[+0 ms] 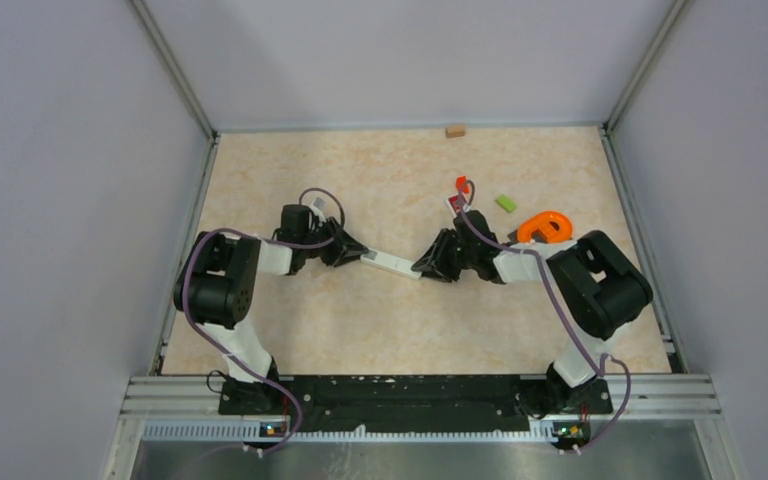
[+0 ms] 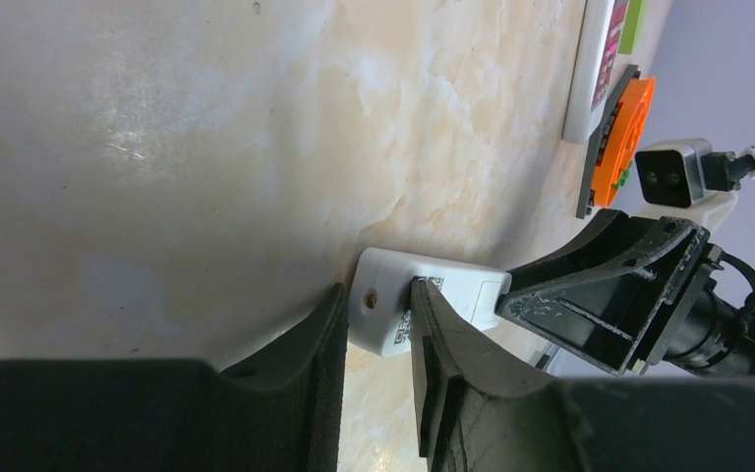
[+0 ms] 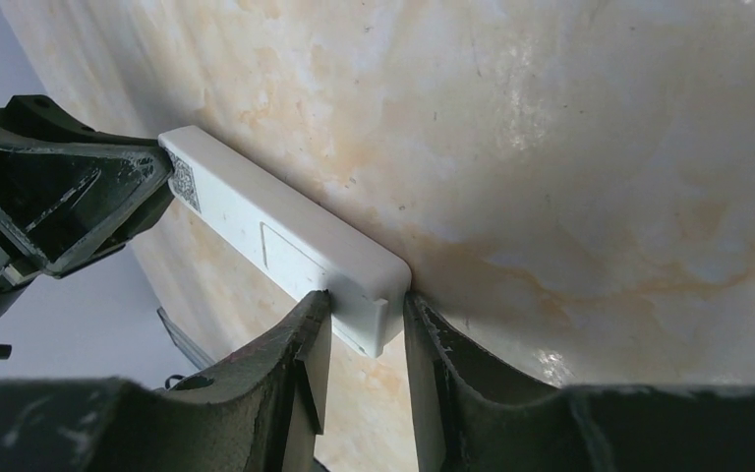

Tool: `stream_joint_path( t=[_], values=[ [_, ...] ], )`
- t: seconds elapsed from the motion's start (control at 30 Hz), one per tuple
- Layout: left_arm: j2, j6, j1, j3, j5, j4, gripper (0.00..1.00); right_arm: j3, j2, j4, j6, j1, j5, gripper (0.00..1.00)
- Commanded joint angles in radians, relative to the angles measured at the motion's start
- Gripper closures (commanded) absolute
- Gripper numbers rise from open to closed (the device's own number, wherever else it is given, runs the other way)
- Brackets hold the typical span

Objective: Load the batteries into the remote control
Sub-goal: Load the battery into the remote control.

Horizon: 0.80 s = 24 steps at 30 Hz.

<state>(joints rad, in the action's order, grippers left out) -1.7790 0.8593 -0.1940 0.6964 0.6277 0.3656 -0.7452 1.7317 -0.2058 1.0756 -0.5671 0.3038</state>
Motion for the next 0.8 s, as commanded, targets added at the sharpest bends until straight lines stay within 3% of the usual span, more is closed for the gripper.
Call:
stream_joint_path(
  t=[0.0,0.17,0.77],
  values=[
    [0.012,-0.015,-0.019,-0.031,0.002,-0.074,0.69,-0.039,0.09,-0.004,-0.036,-0.061,-0.143,0.66],
    [0.0,0.009,-0.019,-0.053,0.027,-0.039,0.74,-0.059,0.162,-0.038,-0.006,-0.072,-0.113,0.75],
    [-0.022,0.052,-0.068,-0.206,0.051,0.143,0.8,-0.209,0.274,0.145,0.015,-0.196,-0.298,0.71]
  ],
)
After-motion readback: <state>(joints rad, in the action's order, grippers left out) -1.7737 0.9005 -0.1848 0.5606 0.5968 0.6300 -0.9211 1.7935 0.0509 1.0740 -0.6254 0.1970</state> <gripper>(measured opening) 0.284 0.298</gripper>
